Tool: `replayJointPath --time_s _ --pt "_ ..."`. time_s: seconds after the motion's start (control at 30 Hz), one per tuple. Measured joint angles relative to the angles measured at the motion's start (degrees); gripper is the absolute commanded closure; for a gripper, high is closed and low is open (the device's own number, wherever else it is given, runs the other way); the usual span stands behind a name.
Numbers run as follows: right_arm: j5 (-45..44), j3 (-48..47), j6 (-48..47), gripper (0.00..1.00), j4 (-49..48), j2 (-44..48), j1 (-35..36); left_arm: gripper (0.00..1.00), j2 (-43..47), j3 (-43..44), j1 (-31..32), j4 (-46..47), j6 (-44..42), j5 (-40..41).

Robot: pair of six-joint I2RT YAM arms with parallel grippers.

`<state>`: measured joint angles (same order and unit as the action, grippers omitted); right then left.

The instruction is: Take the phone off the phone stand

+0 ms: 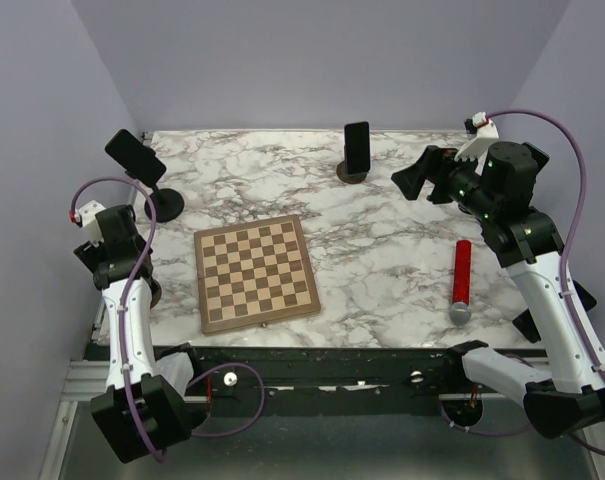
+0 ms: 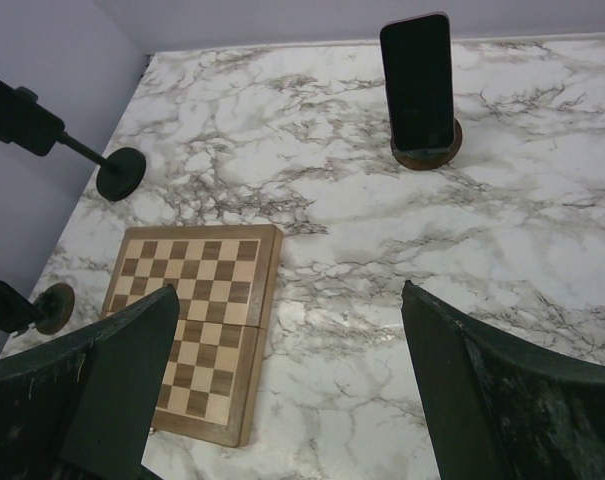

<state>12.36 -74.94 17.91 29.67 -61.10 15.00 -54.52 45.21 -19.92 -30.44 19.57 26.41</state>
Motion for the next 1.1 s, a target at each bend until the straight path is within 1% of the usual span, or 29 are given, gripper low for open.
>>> replayJointPath --time_s 0.13,0.3,0.43,0.53,0.6,0.73,0.77,0.87,0.97,1.03,1.1 --pt "-0.22 -0.02 0.0 0.0 -0.02 0.0 0.0 1.0 0.85 0.72 1.36 -2.08 -0.02 0.61" --pt "-0.76 -0.02 0.0 0.0 -0.04 0.0 0.0 1.0 5.73 3.96 6.12 -3.61 -0.02 0.72" --pt "-1.44 -0.46 0.0 0.0 -0.02 0.0 0.0 1.0 7.78 11.5 12.74 -6.6 1.57 -0.37" --pt "-2.6 -0.98 0.0 0.0 -0.07 0.35 0.0 1.0 4.98 19.67 19.04 -9.38 5.4 -3.06" --pt "-3.65 -0.98 0.0 0.0 -0.04 0.92 0.0 1.0 2.73 22.75 24.79 -10.1 7.85 -3.98" --pt "-7.04 -1.36 0.02 0.0 0.2 2.62 0.0 1.0 -4.04 27.52 39.17 -12.07 12.96 -5.03" --pt "-8.46 -1.6 0.09 0.0 0.26 3.19 0.0 1.0 -7.43 29.09 43.3 -12.39 14.08 -5.25" --pt "-13.2 -1.7 0.46 0.0 0.28 6.47 0.0 1.0 -16.5 33.9 52.78 -13.33 16.81 -5.14" --pt "-16.72 -1.7 0.52 0.0 0.17 10.6 0.0 1.0 -30.23 44.06 62.25 -15.89 20.85 -4.79" --pt "-18.64 -1.88 0.5 0.0 0.26 12.68 0.0 1.0 -38.71 51.3 67.1 -17.92 23.5 -4.85" --pt "-20.26 -2.62 0.46 0.0 0.28 14.12 0.0 1.0 -45.68 57.68 70.14 -20.26 25.53 -5.09"
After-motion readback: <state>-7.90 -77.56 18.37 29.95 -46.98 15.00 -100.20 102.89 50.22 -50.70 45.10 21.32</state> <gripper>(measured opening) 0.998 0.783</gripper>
